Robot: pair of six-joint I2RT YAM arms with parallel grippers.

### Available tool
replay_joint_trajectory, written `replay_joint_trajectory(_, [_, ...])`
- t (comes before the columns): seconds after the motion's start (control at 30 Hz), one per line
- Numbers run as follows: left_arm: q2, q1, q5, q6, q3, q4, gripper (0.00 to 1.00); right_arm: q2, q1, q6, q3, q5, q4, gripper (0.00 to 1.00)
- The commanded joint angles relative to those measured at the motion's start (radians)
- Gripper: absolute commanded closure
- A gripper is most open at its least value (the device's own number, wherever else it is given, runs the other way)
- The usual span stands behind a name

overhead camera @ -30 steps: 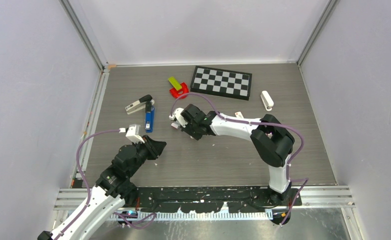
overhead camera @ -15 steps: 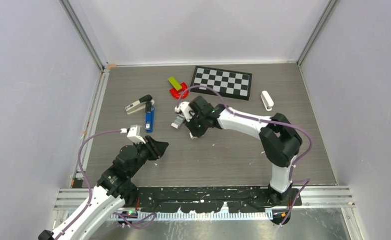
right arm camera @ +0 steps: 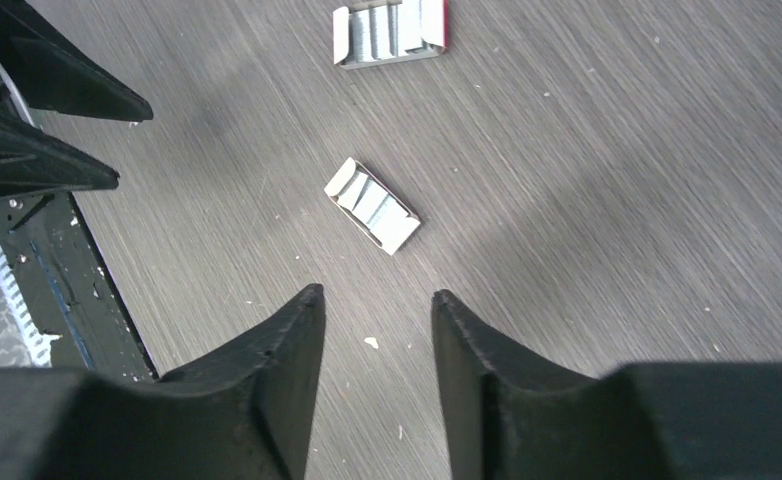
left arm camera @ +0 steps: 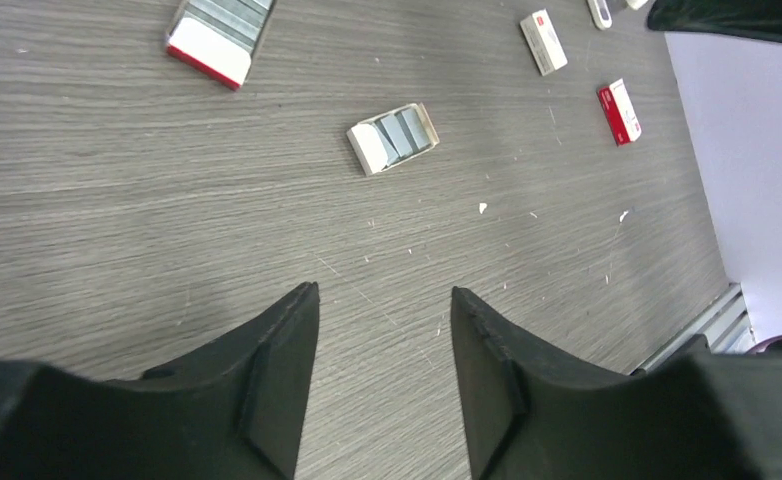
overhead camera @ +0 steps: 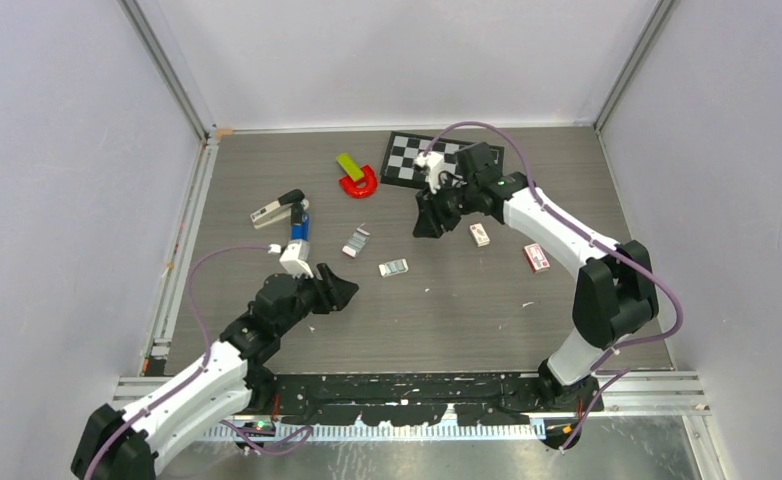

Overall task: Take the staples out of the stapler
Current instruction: Adjust the staple box at the center of the board.

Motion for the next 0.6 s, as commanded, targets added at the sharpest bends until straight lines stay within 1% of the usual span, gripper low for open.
replay_joint_trajectory(0.0, [0.086, 0.005, 0.076, 0.064, 0.028, 0.188, 0.35, -0.078, -0.062, -0.052, -0.021, -0.12, -0.009, 0.47])
replay_joint_trajectory(0.13, [0.168, 0.004, 0.106, 0.134, 0.064, 0.212, 0.25, -0.094, -0.112, -0.047, -0.027, -0.119, 0.003, 0.45])
replay_joint_trajectory(0.2, [0.209, 0.005, 0.124, 0.155, 0.09, 0.219, 0.21, -0.093, -0.126, -0.045, -0.03, -0.127, 0.002, 0.44])
replay_joint_trajectory(0.3, [0.281, 0.006, 0.154, 0.192, 0.134, 0.236, 0.14, -0.089, -0.137, -0.078, -0.029, -0.117, -0.011, 0.42])
replay_joint_trajectory(0.47, [0.442, 0.005, 0.253, 0.315, 0.236, 0.221, 0.12, -0.078, -0.179, -0.192, -0.012, -0.062, -0.084, 0.34])
replay_joint_trajectory(0.53, [0.498, 0.006, 0.302, 0.349, 0.273, 0.23, 0.12, -0.069, -0.207, -0.21, 0.0, -0.031, -0.116, 0.28])
replay_joint_trajectory(0.57, [0.521, 0.007, 0.321, 0.359, 0.284, 0.249, 0.12, -0.06, -0.221, -0.202, 0.009, -0.005, -0.13, 0.23])
